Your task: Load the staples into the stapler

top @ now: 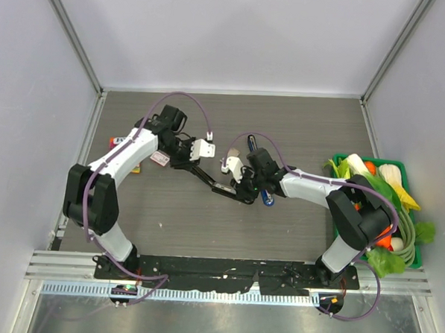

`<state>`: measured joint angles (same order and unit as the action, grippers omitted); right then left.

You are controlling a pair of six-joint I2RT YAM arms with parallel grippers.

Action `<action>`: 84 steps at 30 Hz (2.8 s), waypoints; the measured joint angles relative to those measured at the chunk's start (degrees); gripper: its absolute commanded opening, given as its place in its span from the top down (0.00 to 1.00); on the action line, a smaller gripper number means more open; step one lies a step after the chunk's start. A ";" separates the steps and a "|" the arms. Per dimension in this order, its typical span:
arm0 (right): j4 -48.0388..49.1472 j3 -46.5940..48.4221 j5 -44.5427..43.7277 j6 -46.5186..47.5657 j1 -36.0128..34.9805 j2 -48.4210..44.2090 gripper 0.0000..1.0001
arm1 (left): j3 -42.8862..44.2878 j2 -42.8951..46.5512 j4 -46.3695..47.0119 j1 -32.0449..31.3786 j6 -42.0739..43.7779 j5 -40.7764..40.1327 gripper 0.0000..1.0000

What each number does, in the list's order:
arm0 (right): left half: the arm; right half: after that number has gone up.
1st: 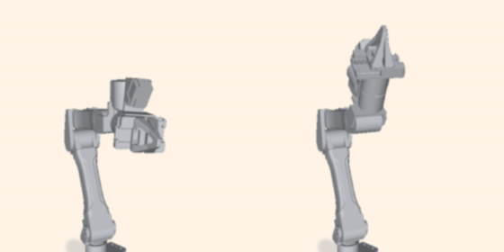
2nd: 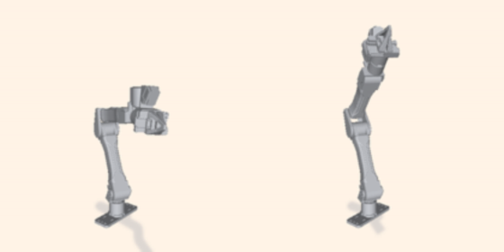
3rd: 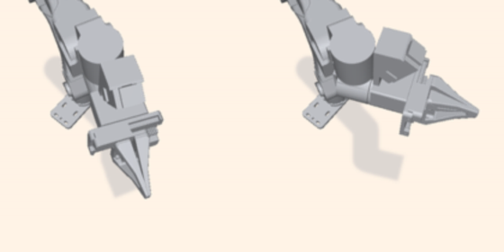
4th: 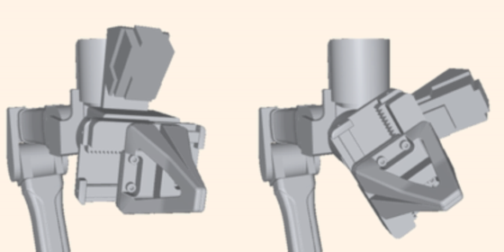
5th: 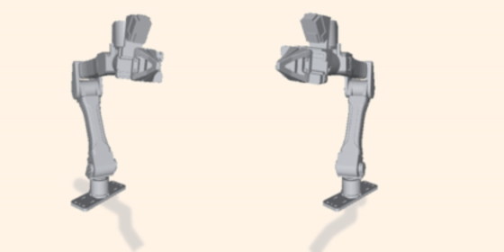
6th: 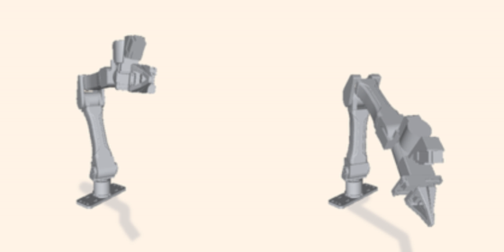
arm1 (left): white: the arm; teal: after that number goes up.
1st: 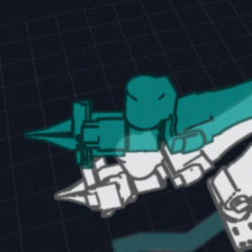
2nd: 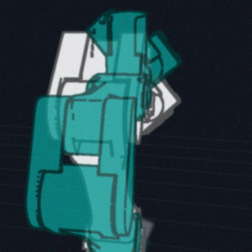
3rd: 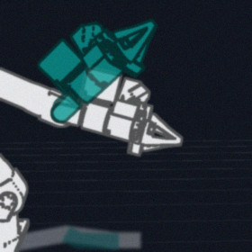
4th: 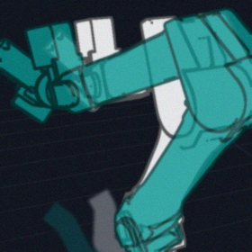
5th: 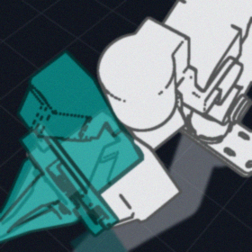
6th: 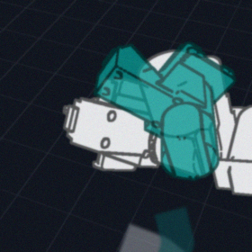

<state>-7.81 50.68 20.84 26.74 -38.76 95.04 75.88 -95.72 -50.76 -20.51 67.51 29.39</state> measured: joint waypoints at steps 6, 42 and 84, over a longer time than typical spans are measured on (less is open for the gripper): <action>-0.24 -0.02 -0.26 -0.70 0.22 0.00 0.99 | 0.17 3.21 5.88 -4.09 -9.16 4.42 0.78; 4.85 -0.87 2.71 -2.71 -0.20 0.72 0.99 | -14.71 -0.68 28.87 -2.38 -25.79 18.95 0.55; 2.21 -2.91 12.33 -2.99 3.28 -14.34 0.99 | -17.11 5.38 30.18 -8.24 -29.42 19.65 1.00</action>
<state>-5.61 47.77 33.17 23.75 -35.48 80.71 58.76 -90.35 -20.58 -28.75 38.09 49.04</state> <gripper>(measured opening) 0.251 0.324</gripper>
